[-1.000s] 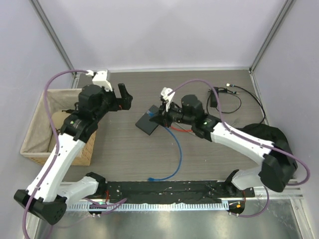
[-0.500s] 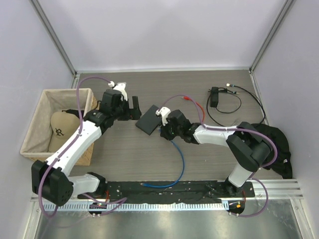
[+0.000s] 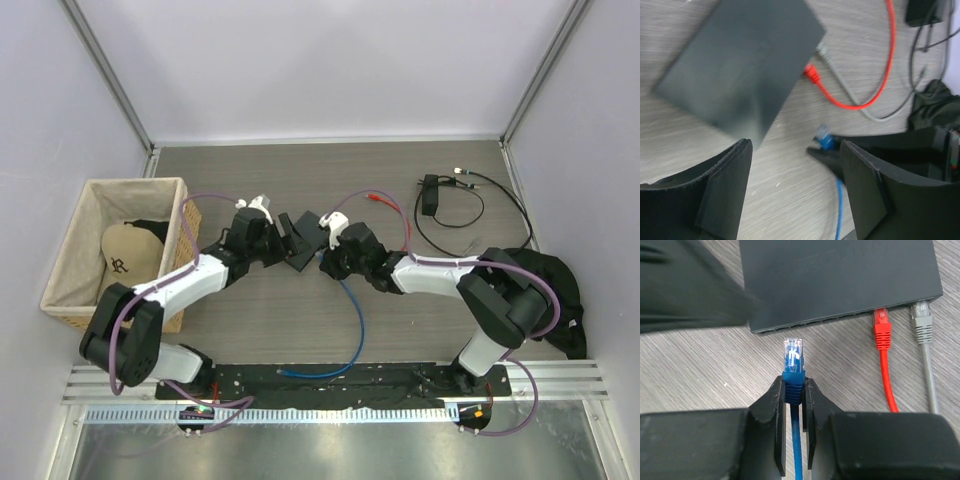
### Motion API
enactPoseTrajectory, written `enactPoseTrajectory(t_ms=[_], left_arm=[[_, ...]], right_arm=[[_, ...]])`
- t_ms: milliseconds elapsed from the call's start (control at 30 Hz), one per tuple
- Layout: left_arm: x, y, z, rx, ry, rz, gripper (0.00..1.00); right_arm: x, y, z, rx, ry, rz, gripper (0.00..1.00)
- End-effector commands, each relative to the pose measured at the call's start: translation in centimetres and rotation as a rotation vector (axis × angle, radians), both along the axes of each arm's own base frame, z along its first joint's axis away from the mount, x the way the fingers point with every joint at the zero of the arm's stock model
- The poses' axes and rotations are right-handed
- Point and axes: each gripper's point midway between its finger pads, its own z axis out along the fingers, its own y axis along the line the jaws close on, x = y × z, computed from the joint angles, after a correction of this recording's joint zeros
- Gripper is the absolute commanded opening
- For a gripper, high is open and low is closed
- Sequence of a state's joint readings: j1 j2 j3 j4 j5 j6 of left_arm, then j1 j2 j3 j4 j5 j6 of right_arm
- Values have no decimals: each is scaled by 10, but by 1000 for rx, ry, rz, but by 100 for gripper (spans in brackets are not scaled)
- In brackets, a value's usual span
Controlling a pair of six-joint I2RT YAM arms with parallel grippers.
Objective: Insert the plug into the switch port
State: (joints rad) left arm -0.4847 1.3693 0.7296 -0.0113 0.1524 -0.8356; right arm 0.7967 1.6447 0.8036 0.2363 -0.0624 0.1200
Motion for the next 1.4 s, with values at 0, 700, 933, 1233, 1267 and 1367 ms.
enactPoseTrajectory(t_ms=[0,700,933,1233,1267,1367], left_arm=[[29,-34,36,-172,-141,9,72],[18,-80,-5,-226,-29,-77,9],[19,-78,-8,-261,-18,-44,0],[23,-75,-4,-298,16,27,0],[23,-75,-3,-303,19,32,0],[24,-77,0,-319,21,34,0]], right_arm=[[5,12,38,134,-62,-25,1],[5,7,42,179,-64,-74,1],[-6,0,55,306,-87,-20,26],[-10,-16,61,354,-185,-10,46],[-10,-15,61,350,-192,-3,45],[-8,-16,62,352,-206,-6,43]])
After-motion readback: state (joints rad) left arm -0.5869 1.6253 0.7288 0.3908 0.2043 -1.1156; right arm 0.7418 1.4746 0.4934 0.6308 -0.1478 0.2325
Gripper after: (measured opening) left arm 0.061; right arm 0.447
